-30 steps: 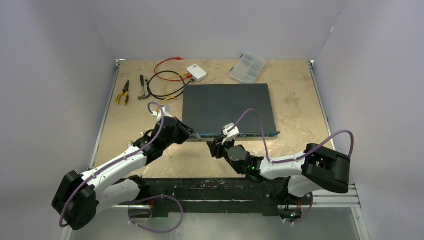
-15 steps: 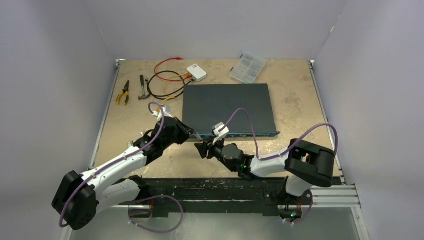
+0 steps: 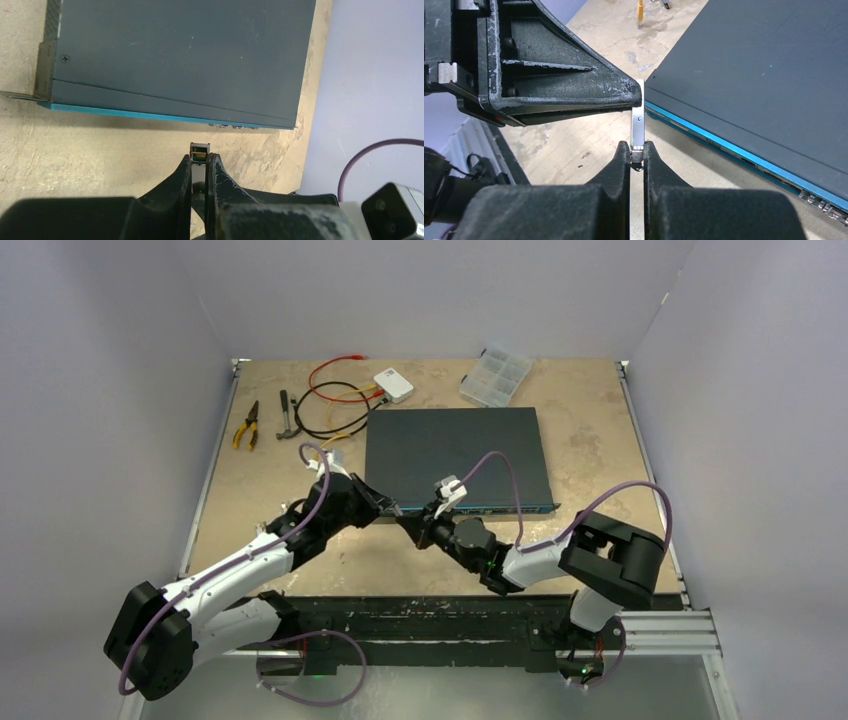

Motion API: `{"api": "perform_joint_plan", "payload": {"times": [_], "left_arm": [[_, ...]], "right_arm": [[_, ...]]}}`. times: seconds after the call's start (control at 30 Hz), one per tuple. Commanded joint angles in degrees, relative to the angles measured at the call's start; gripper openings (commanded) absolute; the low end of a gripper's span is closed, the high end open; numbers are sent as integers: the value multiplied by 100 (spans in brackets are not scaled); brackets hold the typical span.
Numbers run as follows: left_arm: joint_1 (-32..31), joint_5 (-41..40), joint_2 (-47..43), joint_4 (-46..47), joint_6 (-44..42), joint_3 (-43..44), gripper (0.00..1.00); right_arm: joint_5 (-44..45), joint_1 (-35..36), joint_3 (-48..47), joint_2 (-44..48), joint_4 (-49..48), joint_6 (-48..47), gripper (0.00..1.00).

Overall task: Insert the plug into the switch port
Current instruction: Pick up the plug from the center of the board.

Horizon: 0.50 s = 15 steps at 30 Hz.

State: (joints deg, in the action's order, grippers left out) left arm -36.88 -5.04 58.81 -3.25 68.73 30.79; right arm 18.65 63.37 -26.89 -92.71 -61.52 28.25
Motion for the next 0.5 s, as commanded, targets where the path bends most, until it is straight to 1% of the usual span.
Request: {"api": "perform_joint_plan", "payload": {"times": [0.0, 0.03, 0.17, 0.23, 0.37, 0.47], "left_arm": [[1, 154, -153, 550, -482, 58, 1], [-1, 176, -208, 640, -638, 41, 9], [-3, 275, -571, 1137, -1357, -83, 34], [0, 417, -820, 1557, -1557, -268, 44], [-1, 1041, -1053, 2723, -1720, -621, 51], [-1, 1489, -962, 3492, -1667, -814, 53]], "right_arm": [[-721, -278, 266, 232, -741, 356, 0], [-889, -371, 353, 299, -840, 444, 0], [-1628, -745, 635, 590, -1210, 738, 0], [-2073, -928, 715, 702, -1315, 825, 0], [-2917, -1261, 918, 836, -1741, 1162, 0], [-3530, -1516, 1126, 840, -2360, 1580, 0]]}}
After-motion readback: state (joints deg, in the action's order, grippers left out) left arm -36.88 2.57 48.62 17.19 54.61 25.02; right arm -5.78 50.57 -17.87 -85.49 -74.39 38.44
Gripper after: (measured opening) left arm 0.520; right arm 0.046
